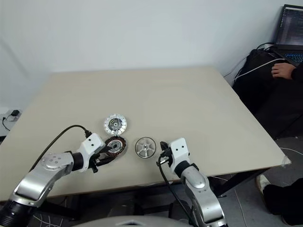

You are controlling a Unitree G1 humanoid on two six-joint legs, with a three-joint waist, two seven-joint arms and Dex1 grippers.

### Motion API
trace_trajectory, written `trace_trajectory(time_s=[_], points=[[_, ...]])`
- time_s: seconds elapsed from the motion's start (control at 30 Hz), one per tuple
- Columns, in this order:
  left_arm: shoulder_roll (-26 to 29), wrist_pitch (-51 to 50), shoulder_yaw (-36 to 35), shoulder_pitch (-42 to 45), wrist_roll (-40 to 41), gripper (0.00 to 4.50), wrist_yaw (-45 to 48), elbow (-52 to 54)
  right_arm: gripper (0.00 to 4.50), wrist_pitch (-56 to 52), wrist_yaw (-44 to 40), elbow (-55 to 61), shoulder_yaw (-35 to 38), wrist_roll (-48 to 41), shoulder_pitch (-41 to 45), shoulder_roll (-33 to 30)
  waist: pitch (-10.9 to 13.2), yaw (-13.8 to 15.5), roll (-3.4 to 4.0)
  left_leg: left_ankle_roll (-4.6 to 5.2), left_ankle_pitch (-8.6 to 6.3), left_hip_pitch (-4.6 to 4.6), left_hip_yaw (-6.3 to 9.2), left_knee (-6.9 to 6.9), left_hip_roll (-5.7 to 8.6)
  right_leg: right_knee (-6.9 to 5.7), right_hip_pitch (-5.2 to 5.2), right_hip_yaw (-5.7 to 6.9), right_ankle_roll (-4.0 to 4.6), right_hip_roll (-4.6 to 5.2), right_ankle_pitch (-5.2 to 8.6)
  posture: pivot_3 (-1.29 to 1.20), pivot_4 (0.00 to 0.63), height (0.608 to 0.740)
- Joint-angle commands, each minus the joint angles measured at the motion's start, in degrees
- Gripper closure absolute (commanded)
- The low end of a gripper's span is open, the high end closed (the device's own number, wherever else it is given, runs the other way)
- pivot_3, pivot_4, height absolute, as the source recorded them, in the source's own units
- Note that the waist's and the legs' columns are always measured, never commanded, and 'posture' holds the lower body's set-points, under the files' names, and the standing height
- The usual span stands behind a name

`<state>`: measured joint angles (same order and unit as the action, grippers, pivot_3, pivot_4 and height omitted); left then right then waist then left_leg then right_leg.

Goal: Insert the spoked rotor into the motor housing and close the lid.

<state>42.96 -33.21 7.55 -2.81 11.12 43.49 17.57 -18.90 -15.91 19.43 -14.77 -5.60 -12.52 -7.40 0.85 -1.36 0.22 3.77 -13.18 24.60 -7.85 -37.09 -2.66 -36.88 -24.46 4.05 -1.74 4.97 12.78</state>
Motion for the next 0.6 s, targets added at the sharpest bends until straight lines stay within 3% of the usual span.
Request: trace_trajectory(time_s=[0.03,0.6], points=[[0.8,1.1,0.2,2.1,-0.9,2.27,1.3,-0.8,4.43,1.5,0.4,1.4,0.6,-0.2,0.2,0.3,0.0,0.0,0.00,0.00,0.00,0.00,0.00,0.01,0.00,0.00,0.00,0.00,0.00,0.01,0.00,0.00,0.000,0.740],[0.8,0.5,4.7,5.6,-7.4,2.27,1.8,-3.0,4.43,2.1,1.1,1.3,0.5,-0.3,0.1,0.6,0.0,0.0,0.01,-0.01,0.01,0.00,-0.01,0.01,-0.01,0.00,-0.02,-0.02,0.00,0.01,0.00,0.00,0.000,0.740]])
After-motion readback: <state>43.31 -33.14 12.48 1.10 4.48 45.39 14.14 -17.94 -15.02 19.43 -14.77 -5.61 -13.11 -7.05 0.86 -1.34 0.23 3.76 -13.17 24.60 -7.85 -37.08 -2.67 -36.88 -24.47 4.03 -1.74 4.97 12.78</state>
